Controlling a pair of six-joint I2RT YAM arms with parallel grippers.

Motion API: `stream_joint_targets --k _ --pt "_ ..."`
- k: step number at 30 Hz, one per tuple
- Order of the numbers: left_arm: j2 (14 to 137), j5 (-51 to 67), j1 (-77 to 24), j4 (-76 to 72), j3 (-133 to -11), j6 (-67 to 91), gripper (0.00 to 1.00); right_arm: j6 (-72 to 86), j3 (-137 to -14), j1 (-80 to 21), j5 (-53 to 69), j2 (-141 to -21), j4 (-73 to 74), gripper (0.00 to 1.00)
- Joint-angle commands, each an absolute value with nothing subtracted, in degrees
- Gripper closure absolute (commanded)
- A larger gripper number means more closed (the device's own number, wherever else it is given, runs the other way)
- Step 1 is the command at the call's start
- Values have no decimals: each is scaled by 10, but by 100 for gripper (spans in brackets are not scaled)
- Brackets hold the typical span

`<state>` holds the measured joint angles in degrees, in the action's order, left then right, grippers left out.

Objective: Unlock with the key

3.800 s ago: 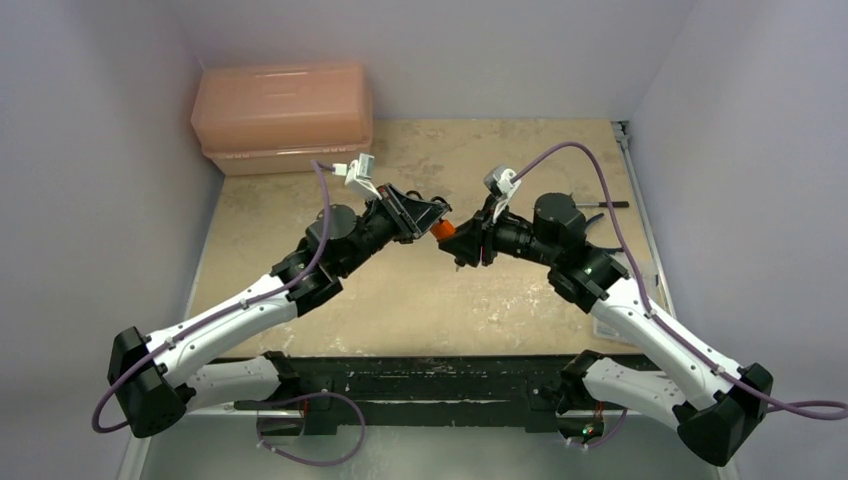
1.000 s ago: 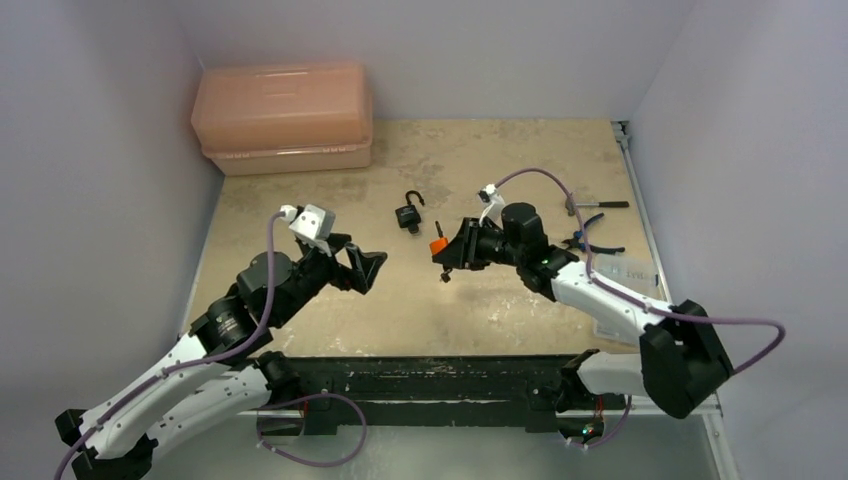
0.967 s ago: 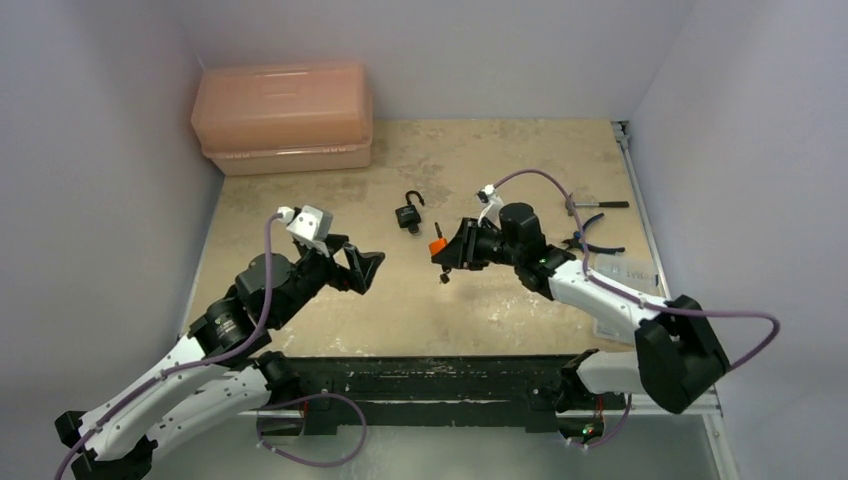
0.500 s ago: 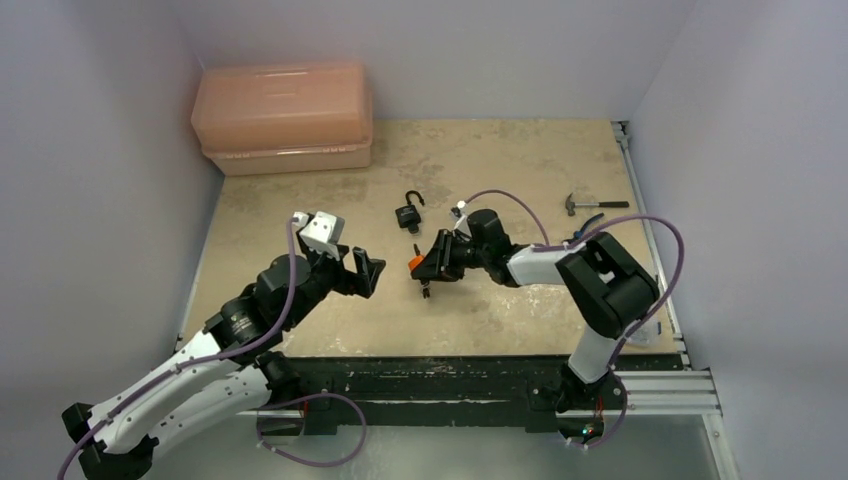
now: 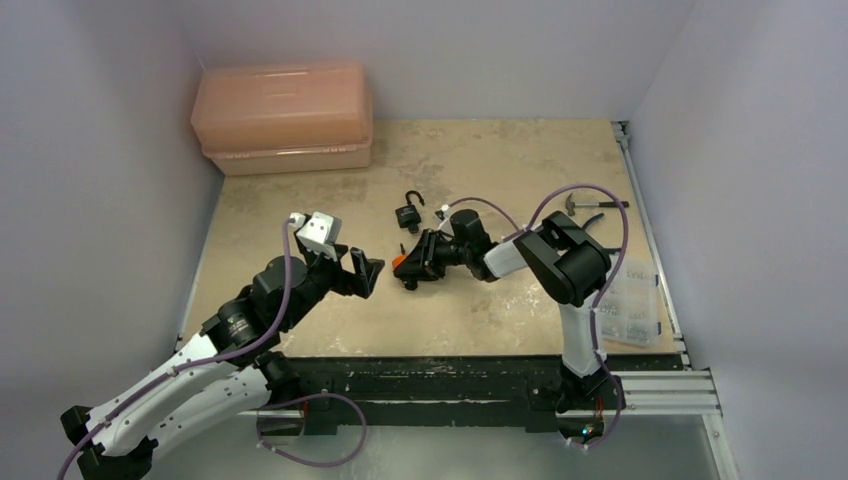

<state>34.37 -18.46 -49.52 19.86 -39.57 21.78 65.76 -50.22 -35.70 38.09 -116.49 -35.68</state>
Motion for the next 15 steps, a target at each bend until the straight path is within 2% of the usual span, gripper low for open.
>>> stream_joint_targets --k 1,5,9,15 --pt "342 -180 -495 180 -398 209 13 697 -546 -371 405 -1182 -387 100" --pt "341 -179 -495 179 -398 208 13 693 -574 -378 411 -1197 -368 99" --pt "341 -178 -495 179 -398 207 13 698 -586 -382 412 -1204 -365 92" --pt "340 -178 -495 180 -398 208 13 697 -593 -384 412 -1201 -354 56"
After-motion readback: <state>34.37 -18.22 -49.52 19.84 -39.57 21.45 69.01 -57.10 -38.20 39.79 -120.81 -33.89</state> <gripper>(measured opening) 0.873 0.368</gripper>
